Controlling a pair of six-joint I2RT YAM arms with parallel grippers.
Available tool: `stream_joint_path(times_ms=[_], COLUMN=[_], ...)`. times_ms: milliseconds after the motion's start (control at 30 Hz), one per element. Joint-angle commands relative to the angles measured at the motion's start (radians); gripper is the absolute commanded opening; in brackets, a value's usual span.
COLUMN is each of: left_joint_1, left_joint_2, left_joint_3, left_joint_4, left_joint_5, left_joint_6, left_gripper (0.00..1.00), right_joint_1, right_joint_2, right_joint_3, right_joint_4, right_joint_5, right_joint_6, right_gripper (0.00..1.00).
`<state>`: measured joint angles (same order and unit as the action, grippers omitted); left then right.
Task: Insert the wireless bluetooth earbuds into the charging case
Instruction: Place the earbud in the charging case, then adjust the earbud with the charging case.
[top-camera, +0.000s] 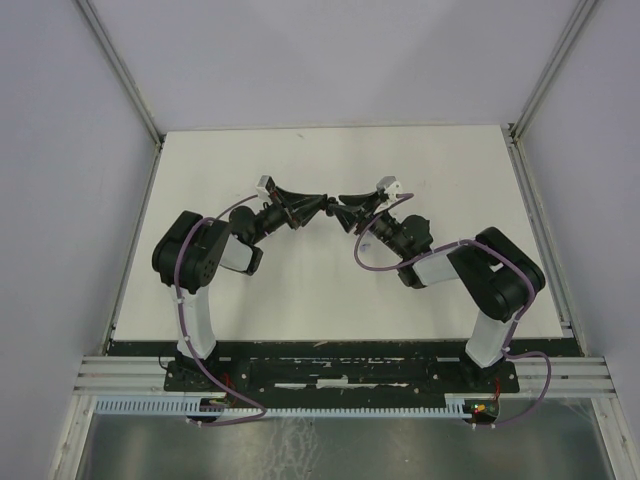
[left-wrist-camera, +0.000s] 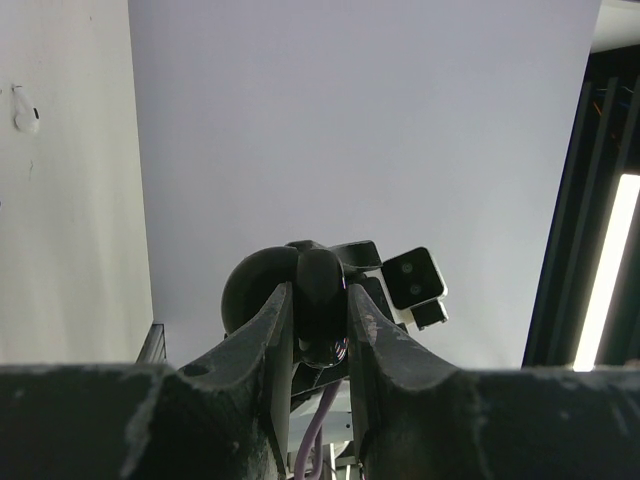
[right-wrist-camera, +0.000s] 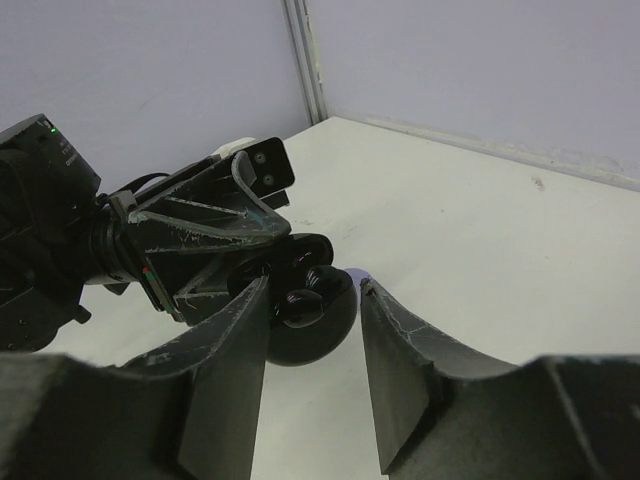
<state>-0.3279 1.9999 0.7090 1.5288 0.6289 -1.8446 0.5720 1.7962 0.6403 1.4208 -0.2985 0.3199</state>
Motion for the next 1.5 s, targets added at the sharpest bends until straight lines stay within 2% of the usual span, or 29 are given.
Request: stream_joint_path(times_ms=[0,67,133,233,333,367,400,433,467,500,533,667,733,833,1167,1467], left_joint_1=[-0.005,-0.005,-0.004,-0.005,-0.004,-0.005,-0.004,-0.004,-0.003,-0.005,-0.005,-0.005,-0.005,-0.008,-0.026,-0.032], left_joint_2=[-0.013,-0.004,0.009,0.026,0.033,0.032,0.028,0.023,0.019,0.016,0.012,0.007,0.010,0.013,0.004,0.024], left_joint_3=[0.030,0.028,0.023,0.011,-0.003,-0.007,-0.011,-0.015,-0.019,-0.023,-0.025,-0.032,-0.036,-0.042,-0.044,-0.018], left_joint_4=[0.201,0.201,0.201,0.200,0.201,0.202,0.200,0.201,0.201,0.201,0.201,0.199,0.199,0.199,0.197,0.193], left_joint_5=[-0.014,-0.015,-0.019,-0.021,-0.022,-0.019,-0.014,-0.010,-0.005,0.001,0.014,0.053,0.072,0.096,0.146,0.205], left_joint_6=[-0.049,-0.044,-0.034,-0.020,-0.007,-0.003,0.004,0.012,0.018,0.024,0.033,0.062,0.071,0.084,0.119,0.139], left_gripper=[0.03,0.03,0.03,0.03,0.03,0.03,0.03,0.03,0.03,0.03,0.03,0.03,0.03,0.03,0.03,0.03], right_joint_1=[0.001,0.001,0.001,-0.002,-0.007,-0.007,-0.007,-0.009,-0.008,-0.008,-0.008,-0.013,-0.015,-0.016,-0.019,-0.019], right_joint_2=[-0.040,-0.061,-0.095,-0.153,-0.230,-0.267,-0.336,-0.385,-0.405,-0.398,-0.391,-0.443,-0.426,-0.383,-0.223,-0.178], right_joint_3=[0.000,0.001,-0.003,-0.010,-0.013,-0.003,0.030,0.103,0.218,0.312,0.369,0.340,0.402,0.467,0.607,0.650], right_joint_4=[0.021,0.021,0.021,0.018,-0.075,-0.180,-0.368,-0.632,-1.051,-1.271,-1.380,-1.432,-1.540,-1.614,-1.733,-1.771], right_joint_5=[0.000,0.014,0.031,0.050,0.105,0.164,0.245,0.325,0.410,0.455,0.489,0.508,0.489,0.434,0.283,0.223], right_joint_6=[0.015,0.023,0.025,0.029,0.034,0.043,0.058,0.057,0.040,0.016,0.004,-0.021,-0.047,-0.094,-0.117,-0.137], right_gripper=[0.51,0.54,0.61,0.66,0.68,0.68,0.67,0.67,0.68,0.69,0.69,0.75,0.76,0.78,0.80,0.80])
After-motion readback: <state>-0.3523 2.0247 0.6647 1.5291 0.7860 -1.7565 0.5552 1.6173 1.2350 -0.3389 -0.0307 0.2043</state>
